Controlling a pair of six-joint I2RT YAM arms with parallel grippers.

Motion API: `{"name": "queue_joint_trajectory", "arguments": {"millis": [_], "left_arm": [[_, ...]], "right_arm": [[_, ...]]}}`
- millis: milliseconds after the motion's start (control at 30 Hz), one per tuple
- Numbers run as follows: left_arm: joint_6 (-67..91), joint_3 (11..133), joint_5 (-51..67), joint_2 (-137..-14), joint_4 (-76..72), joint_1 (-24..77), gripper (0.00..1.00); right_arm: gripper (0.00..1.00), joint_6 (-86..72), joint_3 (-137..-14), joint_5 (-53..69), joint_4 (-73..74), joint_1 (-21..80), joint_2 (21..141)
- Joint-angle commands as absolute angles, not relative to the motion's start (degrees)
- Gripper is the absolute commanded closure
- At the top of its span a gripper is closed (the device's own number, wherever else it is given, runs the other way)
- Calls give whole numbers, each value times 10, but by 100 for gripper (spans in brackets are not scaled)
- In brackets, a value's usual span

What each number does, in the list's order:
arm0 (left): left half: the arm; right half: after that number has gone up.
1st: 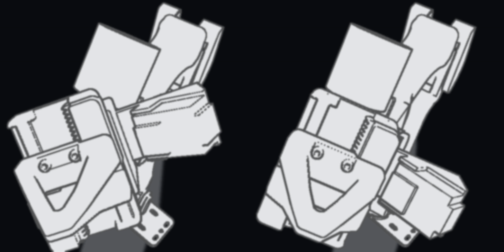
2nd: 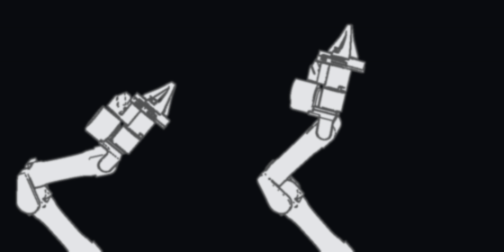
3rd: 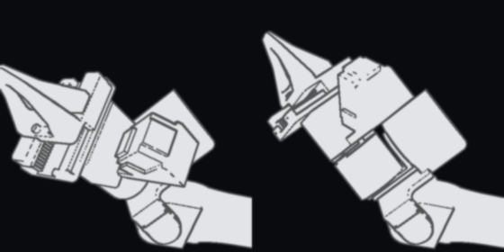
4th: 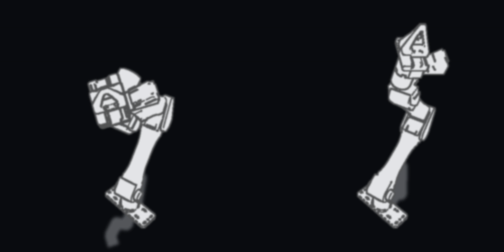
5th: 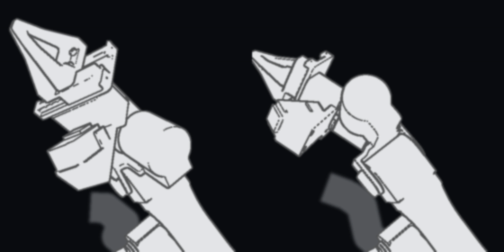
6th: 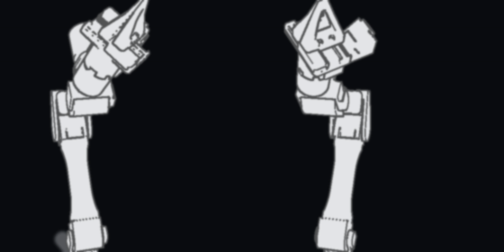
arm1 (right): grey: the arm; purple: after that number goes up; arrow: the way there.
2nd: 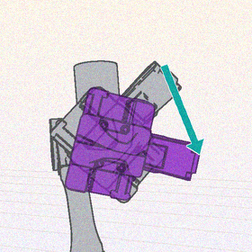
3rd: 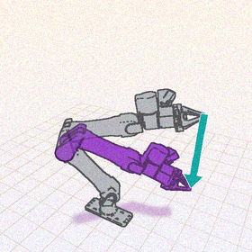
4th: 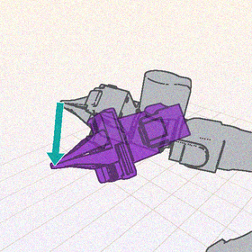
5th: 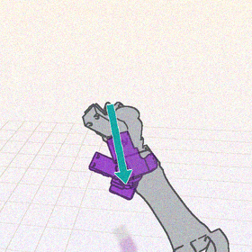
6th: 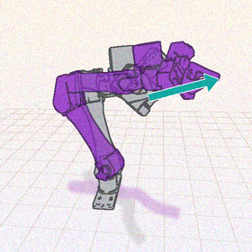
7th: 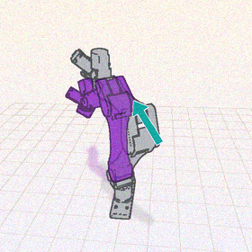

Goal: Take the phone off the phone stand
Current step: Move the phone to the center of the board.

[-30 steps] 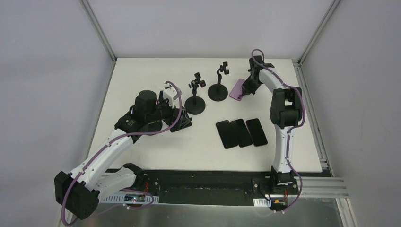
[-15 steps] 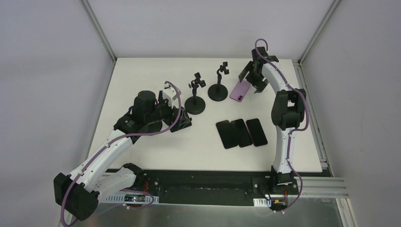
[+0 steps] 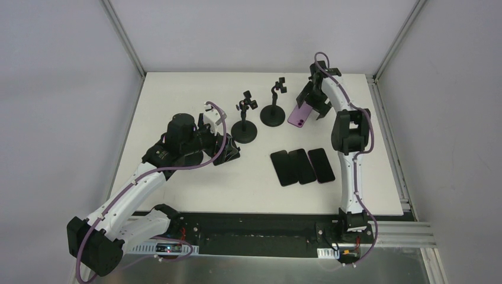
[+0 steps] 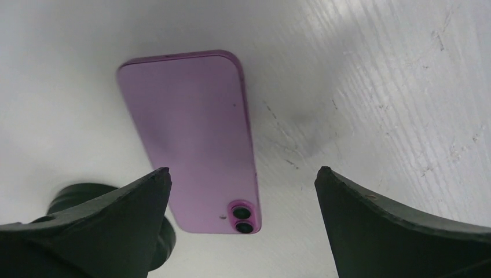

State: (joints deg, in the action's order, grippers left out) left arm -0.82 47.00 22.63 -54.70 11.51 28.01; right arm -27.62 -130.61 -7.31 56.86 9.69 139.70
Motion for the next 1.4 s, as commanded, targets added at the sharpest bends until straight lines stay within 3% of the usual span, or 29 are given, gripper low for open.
{"name": "queue_joint_trajectory", "arguments": {"millis": [0,533,967,1100,1367], "left_arm": [[-4,490,236,-536,109,274,1],[-5,490,235,-535,109,274,1],[-4,490,236,-532,109,274,1],[-4,490,233,-530,109,274,1],[-5,489,232,-528,109,275,1]], "right_arm": [[1,-281,-1334,-95,612,107,1415],[1,-265,-1381,-104,640,135,1453],[27,-257,-1408,-82,697,137,1477],[33,-250,-1372,-75,681,137,1459],[30,-233,-1179,-96,554,138,1320]]}}
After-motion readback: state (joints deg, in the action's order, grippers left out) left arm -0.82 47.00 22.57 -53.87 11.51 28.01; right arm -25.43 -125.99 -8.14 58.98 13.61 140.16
